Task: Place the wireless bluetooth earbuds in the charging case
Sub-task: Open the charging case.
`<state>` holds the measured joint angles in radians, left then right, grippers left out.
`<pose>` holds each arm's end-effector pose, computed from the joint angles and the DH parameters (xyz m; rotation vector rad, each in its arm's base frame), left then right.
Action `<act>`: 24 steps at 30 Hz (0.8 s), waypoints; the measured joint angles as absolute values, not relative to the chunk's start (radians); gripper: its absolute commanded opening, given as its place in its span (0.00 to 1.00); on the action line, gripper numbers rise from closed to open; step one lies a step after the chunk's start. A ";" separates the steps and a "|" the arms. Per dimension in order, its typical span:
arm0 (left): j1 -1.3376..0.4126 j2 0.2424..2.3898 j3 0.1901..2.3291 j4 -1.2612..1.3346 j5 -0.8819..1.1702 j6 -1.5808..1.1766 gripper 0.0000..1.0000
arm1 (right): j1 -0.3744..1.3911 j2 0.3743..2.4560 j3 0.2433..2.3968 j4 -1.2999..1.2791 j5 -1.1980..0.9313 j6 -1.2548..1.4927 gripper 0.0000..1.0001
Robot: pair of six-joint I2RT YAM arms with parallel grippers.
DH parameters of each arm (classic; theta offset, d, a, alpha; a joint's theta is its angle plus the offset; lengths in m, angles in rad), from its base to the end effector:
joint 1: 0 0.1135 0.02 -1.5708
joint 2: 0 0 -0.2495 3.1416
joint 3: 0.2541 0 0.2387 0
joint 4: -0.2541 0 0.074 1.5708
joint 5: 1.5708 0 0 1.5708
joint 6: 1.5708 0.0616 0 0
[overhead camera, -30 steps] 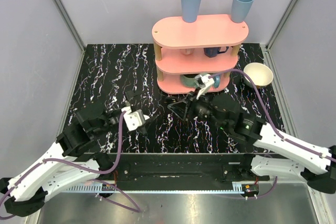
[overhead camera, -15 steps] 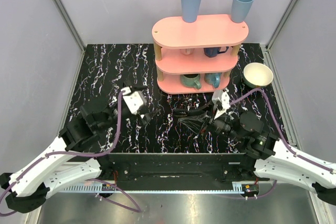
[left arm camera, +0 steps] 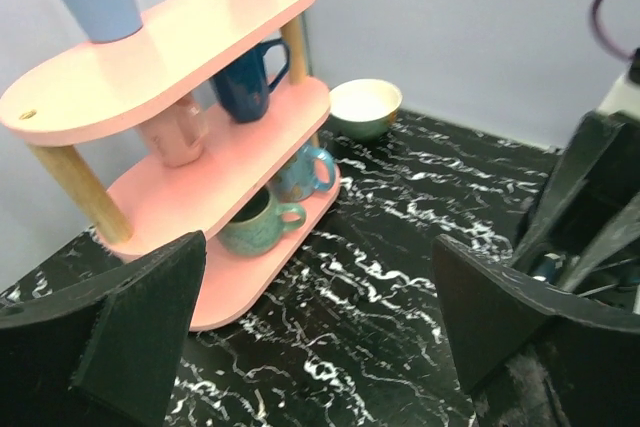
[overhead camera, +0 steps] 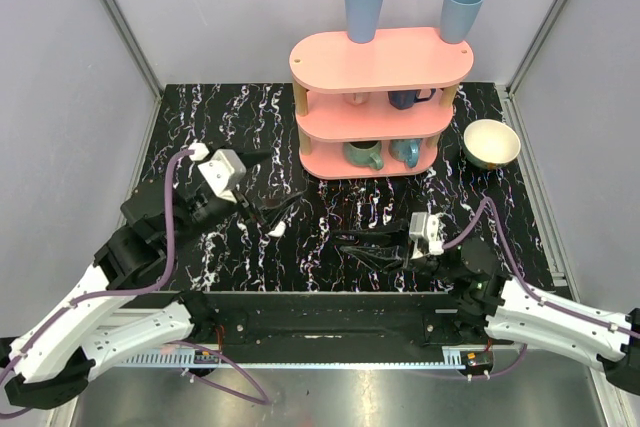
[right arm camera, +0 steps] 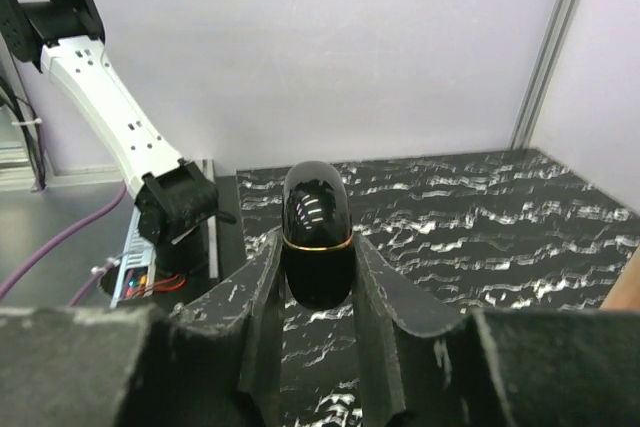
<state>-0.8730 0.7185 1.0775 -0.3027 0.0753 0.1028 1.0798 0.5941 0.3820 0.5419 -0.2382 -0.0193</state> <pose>0.1009 -0.1276 0.4227 0.7818 1.3412 -0.6706 0.0713 0.1642 0.3065 -0.8682 0.9990 1.0585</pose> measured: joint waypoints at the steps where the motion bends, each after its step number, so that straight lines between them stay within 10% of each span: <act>1: -0.872 0.712 1.076 -0.295 0.093 0.092 0.99 | 1.080 0.600 0.360 0.585 -0.239 -0.031 0.00; 24: -0.871 0.795 0.973 -0.163 0.521 -0.074 0.99 | 1.080 0.626 0.259 0.913 -0.220 -0.161 0.00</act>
<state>-0.8711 0.7952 0.9733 -0.1635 0.5209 -0.0738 1.0798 0.6262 0.2588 0.9131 -0.2203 -0.1608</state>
